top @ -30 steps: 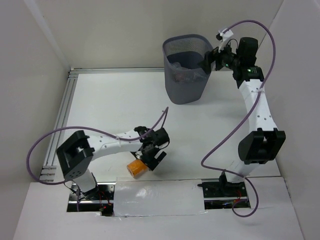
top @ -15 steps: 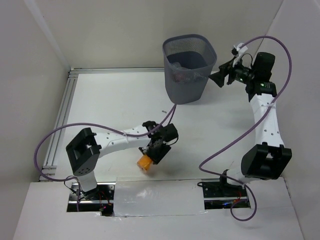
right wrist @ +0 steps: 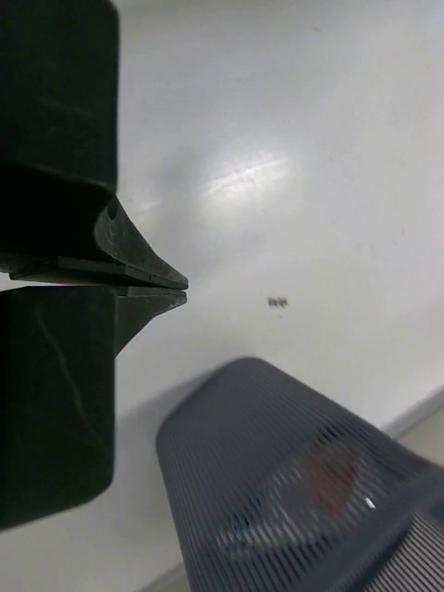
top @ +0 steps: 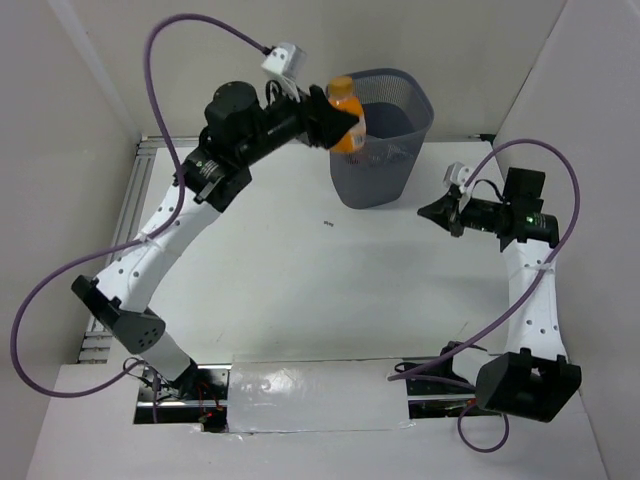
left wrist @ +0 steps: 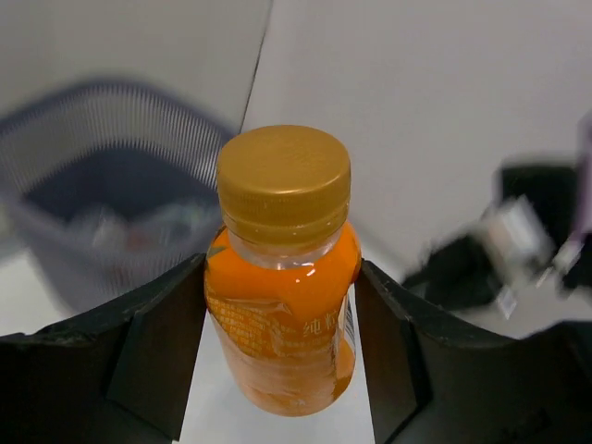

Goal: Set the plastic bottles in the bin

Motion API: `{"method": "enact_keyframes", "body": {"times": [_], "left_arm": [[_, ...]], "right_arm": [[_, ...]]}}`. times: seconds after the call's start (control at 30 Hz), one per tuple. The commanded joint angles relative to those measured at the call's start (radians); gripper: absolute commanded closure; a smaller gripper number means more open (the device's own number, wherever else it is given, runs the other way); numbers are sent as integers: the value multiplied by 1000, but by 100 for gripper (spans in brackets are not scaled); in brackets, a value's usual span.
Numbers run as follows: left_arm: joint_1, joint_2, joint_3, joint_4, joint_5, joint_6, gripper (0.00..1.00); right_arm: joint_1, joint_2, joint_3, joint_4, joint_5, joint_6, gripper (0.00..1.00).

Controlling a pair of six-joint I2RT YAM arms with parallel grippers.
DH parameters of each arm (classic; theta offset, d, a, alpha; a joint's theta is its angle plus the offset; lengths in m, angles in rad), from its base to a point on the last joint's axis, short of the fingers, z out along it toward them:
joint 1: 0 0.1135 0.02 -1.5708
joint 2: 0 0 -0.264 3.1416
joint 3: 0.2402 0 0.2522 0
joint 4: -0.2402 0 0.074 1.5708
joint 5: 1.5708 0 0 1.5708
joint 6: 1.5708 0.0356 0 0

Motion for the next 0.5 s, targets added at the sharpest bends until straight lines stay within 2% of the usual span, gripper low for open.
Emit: {"method": "enact_keyframes", "body": {"times": [0.0,0.07,0.13,0.17,0.23,0.3,0.33,0.43,0.47], "left_arm": [[62,88,-61,604,168,-134,89],[71,177,-38,780,136,-229,89],[84,258,39,883,75,-270,87],[93,347,83,895,52,-270,87],[71,424,204,895,-65,-215,86],[47,492,275,873,-182,-152,76],[32,565,359,864,-277,-91,76],[21,680,549,772,-425,7,69],[21,734,569,772,-462,26,57]], "right_arm": [[20,-21,-63,-214,24,-226,98],[20,-32,-110,-257,48,-254,96],[20,-52,-159,-280,62,-266,96],[20,-69,-173,-280,74,-266,95],[20,-83,-211,-291,85,-275,92],[20,-95,-221,-315,85,-275,88],[20,-104,-231,-326,85,-285,86],[20,-113,-253,-338,85,-285,76],[20,-113,-262,-338,85,-285,73]]}}
